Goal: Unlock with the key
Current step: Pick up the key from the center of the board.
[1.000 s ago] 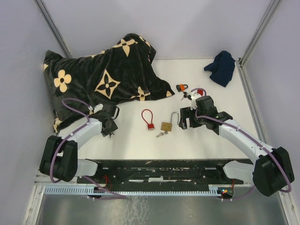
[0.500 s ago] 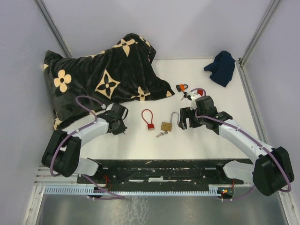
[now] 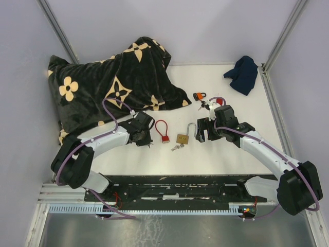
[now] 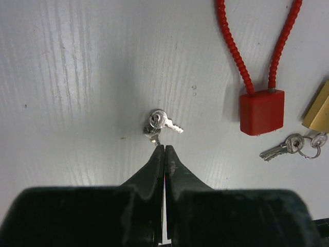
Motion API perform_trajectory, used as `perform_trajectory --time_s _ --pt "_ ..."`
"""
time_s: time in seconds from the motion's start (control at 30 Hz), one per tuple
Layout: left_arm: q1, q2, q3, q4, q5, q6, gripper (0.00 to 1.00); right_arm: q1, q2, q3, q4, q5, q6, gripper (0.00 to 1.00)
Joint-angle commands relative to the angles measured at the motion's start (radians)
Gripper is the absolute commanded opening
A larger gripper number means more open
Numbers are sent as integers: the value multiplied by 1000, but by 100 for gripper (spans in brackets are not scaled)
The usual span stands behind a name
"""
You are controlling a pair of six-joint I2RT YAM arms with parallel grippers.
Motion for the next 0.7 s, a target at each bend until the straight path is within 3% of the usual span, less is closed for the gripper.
perform_trajectory --time_s 0.0,0.13,0.2,0.37,0.67 --pt "-4 -78 39 -41 12 44 3 4 -10 52 15 -14 5 89" --pt "-5 -103 31 -39 13 39 5 4 -7 53 23 -36 7 89" --pt "-4 -93 37 -49 -10 43 16 4 -3 55 24 -44 7 89" --pt "-4 -36 66 -68 -30 70 33 4 -6 49 24 -53 9 89" --pt "-5 111 187 -138 -58 227 36 3 -7 41 21 -54 1 89"
